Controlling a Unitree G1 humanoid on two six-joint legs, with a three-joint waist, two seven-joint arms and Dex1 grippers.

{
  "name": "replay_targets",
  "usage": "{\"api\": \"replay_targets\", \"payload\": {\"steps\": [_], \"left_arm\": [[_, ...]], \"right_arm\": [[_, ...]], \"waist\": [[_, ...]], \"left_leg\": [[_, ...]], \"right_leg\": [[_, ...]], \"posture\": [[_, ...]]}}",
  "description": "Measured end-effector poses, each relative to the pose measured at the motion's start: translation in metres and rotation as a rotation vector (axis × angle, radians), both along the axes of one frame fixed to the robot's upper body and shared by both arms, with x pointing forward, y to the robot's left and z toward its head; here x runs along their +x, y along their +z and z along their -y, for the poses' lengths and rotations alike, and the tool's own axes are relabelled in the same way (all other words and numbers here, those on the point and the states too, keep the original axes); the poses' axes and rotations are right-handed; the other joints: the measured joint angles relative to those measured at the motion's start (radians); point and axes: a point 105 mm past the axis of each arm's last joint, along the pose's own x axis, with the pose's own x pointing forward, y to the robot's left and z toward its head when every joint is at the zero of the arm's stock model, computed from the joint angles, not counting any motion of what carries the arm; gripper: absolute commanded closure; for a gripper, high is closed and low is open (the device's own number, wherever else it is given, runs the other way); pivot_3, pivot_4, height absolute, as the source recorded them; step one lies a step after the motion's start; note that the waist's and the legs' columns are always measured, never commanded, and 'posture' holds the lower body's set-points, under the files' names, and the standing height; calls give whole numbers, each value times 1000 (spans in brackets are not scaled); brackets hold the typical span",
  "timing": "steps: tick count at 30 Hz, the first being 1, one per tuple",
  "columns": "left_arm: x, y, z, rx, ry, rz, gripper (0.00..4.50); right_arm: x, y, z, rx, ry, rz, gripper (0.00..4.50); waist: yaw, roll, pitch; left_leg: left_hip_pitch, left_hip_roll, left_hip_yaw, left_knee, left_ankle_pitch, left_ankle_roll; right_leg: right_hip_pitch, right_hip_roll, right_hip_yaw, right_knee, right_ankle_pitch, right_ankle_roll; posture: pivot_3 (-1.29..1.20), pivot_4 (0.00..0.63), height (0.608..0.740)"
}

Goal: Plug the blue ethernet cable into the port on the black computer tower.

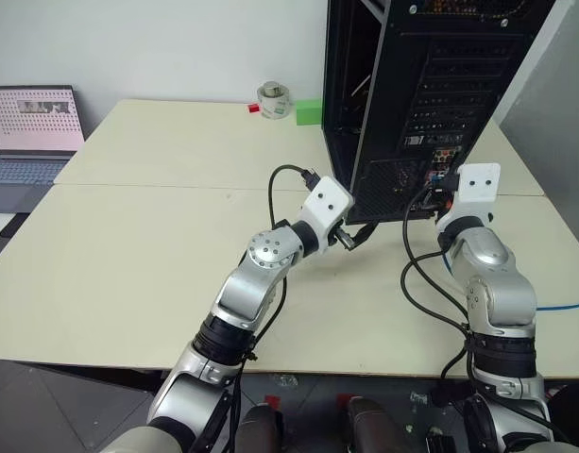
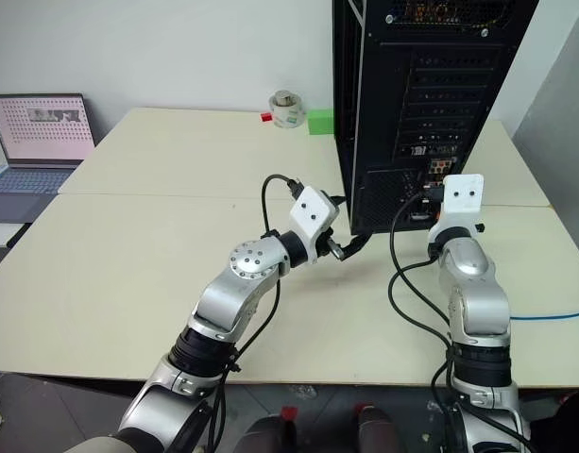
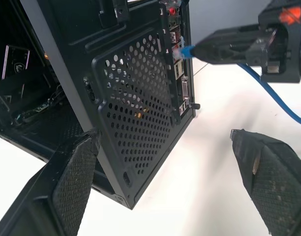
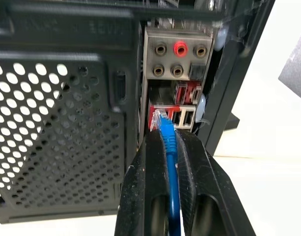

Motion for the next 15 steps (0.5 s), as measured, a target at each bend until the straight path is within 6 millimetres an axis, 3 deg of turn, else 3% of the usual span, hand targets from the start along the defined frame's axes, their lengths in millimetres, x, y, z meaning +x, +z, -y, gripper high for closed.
{"api": "replay_targets", "payload": {"steps": [15], "left_arm": [[0, 0, 0, 0, 1, -1, 36]], "right_arm": [[1, -1, -2, 11, -8, -2, 4500]], "waist": [[-1, 0, 0]], "left_leg": [[0, 0, 0, 0, 0, 0]], "right_leg": [[0, 0, 0, 0, 0, 0]], "posture": [[0, 150, 740]]}}
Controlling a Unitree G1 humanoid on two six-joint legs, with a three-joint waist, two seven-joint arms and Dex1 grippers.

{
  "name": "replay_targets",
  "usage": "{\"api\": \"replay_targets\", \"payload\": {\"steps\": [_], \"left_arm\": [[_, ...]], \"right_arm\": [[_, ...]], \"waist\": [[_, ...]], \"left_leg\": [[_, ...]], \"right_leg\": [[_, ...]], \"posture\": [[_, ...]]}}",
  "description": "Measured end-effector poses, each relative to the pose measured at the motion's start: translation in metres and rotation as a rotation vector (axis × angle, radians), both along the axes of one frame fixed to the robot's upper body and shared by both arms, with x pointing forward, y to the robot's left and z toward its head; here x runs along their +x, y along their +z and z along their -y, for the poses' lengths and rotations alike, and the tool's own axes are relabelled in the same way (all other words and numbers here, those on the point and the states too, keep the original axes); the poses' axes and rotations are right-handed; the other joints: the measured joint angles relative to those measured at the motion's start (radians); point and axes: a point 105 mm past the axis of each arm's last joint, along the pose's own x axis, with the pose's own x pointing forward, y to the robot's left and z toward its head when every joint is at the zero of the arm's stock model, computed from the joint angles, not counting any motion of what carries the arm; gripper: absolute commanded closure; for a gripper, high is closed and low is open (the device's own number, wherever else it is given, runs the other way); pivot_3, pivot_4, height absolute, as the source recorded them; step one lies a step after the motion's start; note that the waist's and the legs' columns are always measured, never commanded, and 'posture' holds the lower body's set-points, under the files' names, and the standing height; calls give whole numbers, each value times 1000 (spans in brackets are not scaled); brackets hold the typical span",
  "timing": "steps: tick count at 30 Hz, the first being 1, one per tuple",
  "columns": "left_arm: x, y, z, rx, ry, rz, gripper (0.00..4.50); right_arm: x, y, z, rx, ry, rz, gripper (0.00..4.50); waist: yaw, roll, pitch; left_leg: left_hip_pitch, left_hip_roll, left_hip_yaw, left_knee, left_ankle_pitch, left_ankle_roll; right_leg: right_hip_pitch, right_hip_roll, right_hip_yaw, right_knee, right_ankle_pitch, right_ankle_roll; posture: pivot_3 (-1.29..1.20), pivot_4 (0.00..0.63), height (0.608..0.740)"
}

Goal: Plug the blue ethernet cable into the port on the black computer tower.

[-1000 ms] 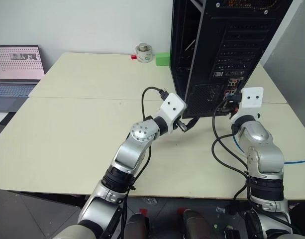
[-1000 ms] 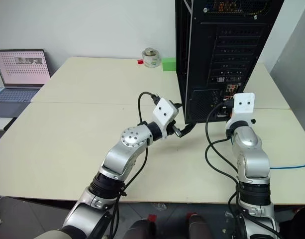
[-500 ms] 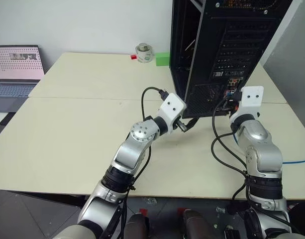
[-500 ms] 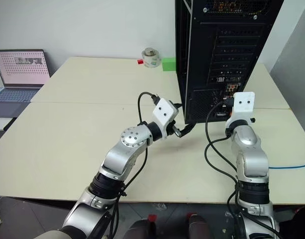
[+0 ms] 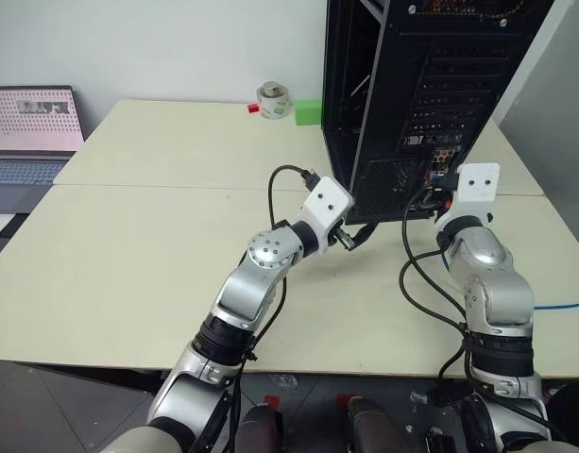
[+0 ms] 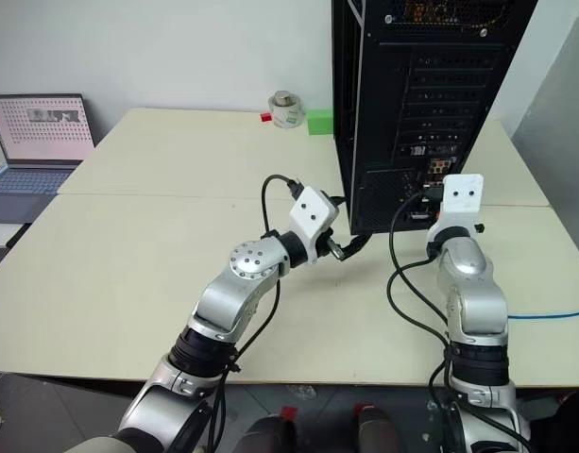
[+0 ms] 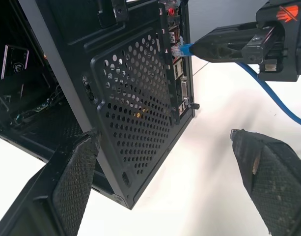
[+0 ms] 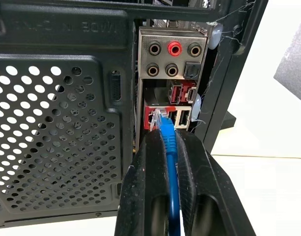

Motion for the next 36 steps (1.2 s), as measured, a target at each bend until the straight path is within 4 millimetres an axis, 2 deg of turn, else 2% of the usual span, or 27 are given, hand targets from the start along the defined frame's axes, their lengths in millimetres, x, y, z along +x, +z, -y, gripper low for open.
{"api": "replay_targets", "payload": {"steps": [18, 24, 36], "left_arm": [[0, -1, 0, 0, 2, -2, 36], [0, -1, 0, -1, 2, -2, 36], [0, -1, 0, 0, 3, -1, 36]], "right_arm": [[0, -3, -3, -26, -21, 17, 4500], [1, -14, -5, -27, -15, -18, 4500], [-2, -8, -6, -21, -19, 9, 4500]], "waist": [[-1, 0, 0], [0, 0, 0], [1, 0, 0]], "left_leg": [[0, 0, 0, 0, 0, 0], [0, 0, 0, 0, 0, 0], [0, 0, 0, 0, 0, 0]], "right_leg": [[0, 0, 0, 0, 0, 0], [0, 0, 0, 0, 0, 0], [0, 0, 0, 0, 0, 0]], "posture": [[0, 150, 740], [0, 150, 740], [0, 150, 740]]}}
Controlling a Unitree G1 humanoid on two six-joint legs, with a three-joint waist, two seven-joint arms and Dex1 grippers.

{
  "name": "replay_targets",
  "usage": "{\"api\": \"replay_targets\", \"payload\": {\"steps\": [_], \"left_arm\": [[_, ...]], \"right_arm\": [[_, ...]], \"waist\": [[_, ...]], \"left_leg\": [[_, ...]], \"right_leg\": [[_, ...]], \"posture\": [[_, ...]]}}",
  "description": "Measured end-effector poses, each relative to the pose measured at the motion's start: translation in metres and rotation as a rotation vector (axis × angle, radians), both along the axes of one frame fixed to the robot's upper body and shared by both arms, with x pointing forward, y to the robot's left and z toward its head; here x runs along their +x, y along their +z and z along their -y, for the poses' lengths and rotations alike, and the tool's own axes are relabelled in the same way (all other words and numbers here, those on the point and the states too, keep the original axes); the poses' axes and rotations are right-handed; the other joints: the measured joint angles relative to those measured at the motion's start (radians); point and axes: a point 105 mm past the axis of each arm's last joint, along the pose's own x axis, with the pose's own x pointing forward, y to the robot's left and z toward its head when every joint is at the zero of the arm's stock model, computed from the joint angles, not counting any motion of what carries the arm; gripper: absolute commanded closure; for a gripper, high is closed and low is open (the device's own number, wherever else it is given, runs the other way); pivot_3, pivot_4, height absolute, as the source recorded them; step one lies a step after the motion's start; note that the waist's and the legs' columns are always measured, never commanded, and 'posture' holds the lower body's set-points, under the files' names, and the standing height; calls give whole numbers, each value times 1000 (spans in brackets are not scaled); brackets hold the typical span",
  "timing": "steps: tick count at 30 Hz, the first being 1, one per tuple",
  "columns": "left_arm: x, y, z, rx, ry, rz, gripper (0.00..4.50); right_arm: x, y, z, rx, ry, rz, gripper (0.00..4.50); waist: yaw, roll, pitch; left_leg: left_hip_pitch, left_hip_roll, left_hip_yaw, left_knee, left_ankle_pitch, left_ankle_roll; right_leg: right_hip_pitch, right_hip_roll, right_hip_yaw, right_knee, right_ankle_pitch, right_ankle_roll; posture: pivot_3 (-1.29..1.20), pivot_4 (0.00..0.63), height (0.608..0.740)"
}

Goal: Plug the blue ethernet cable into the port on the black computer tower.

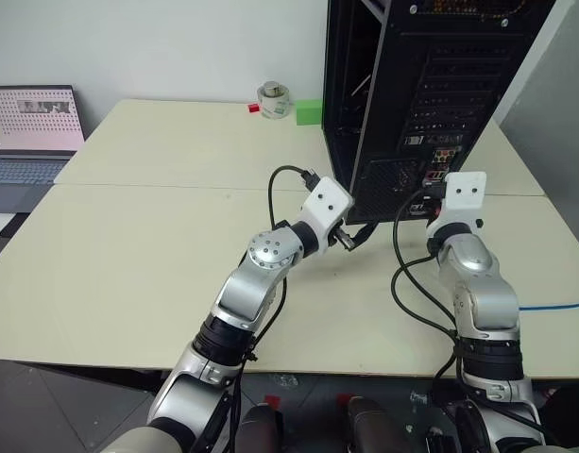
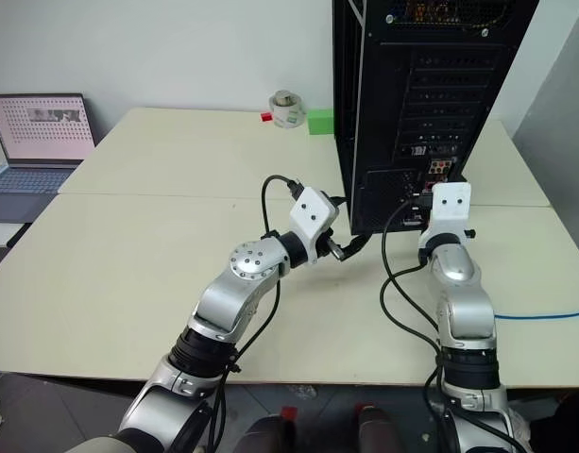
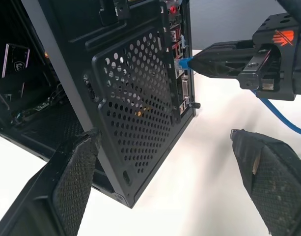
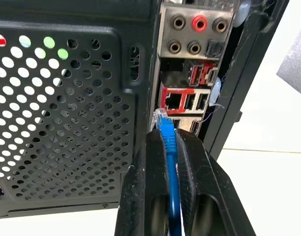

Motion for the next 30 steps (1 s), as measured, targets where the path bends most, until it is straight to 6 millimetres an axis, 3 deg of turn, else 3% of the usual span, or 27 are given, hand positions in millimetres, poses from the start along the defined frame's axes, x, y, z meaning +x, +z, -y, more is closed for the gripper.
{"api": "replay_targets", "payload": {"steps": [4, 30], "left_arm": [[0, -1, 0, -1, 2, -2, 36], [0, -1, 0, -2, 3, -2, 36]], "right_arm": [[-4, 8, -1, 3, -5, 25, 4500], [-1, 3, 5, 19, -41, 14, 4500]], "waist": [[0, 0, 0], [0, 0, 0]], "left_leg": [[0, 0, 0, 0, 0, 0], [0, 0, 0, 0, 0, 0]], "right_leg": [[0, 0, 0, 0, 0, 0], [0, 0, 0, 0, 0, 0]], "posture": [[0, 150, 740], [0, 150, 740]]}}
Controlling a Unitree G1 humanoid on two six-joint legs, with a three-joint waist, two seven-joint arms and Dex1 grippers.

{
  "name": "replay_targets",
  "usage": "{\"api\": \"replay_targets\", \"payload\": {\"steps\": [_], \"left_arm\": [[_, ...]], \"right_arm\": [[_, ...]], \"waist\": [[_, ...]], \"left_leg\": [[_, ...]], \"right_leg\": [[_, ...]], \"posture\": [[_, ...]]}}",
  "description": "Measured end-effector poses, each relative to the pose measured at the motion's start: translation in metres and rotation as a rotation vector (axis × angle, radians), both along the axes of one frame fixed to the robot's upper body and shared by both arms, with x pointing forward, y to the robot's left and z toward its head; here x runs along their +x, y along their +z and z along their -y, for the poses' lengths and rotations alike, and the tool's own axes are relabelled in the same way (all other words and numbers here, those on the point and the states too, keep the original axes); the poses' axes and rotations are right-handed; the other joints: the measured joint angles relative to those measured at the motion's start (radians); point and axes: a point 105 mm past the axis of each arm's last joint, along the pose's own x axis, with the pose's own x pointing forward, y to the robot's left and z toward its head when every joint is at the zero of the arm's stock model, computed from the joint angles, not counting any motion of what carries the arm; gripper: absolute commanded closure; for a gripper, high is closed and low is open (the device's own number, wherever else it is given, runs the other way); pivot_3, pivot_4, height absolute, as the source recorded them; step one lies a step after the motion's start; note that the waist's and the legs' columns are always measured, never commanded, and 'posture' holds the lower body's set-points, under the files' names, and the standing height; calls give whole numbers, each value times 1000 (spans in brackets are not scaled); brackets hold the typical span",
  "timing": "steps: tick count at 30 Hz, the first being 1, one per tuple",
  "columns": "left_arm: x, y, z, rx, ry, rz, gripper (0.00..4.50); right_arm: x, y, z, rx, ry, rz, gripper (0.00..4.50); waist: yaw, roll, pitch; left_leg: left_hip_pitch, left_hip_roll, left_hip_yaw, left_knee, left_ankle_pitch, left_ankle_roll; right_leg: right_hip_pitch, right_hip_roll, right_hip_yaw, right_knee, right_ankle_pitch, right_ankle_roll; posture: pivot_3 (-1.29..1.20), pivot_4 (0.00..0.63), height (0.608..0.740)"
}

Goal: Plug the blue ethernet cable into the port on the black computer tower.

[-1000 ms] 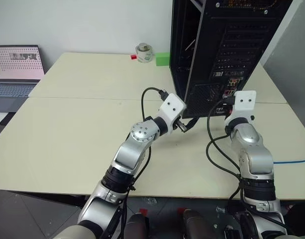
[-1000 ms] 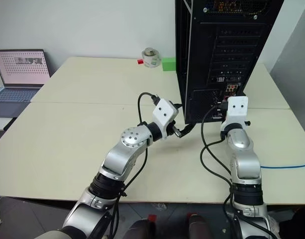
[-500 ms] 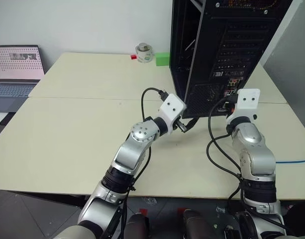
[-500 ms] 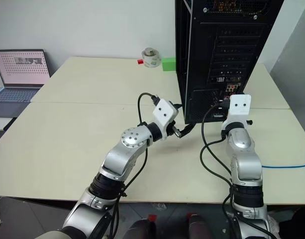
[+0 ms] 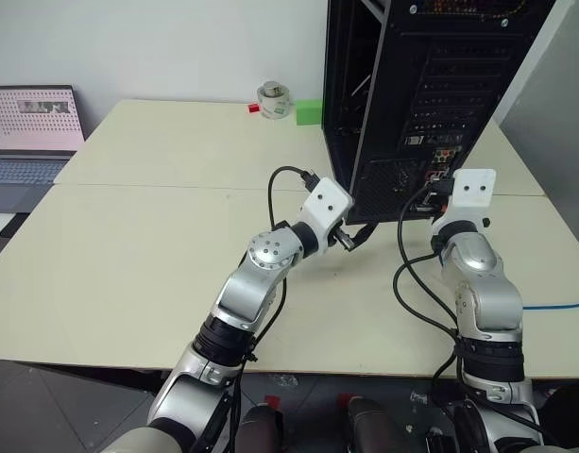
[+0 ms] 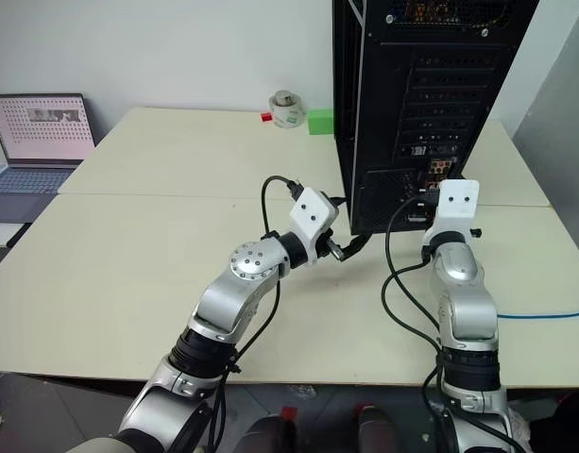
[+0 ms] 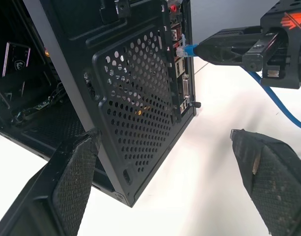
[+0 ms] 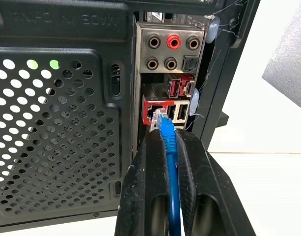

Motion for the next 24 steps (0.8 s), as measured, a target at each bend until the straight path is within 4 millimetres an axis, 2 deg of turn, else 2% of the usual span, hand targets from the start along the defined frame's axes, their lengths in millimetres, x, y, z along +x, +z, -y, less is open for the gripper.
{"api": "replay_targets", "payload": {"steps": [24], "left_arm": [[0, 0, 0, 0, 0, 1, 36]], "right_arm": [[3, 2, -2, 8, 9, 2, 4500]], "waist": [[0, 0, 0]], "left_leg": [[0, 0, 0, 0, 0, 0]], "right_leg": [[0, 0, 0, 0, 0, 0]], "posture": [[0, 150, 740]]}}
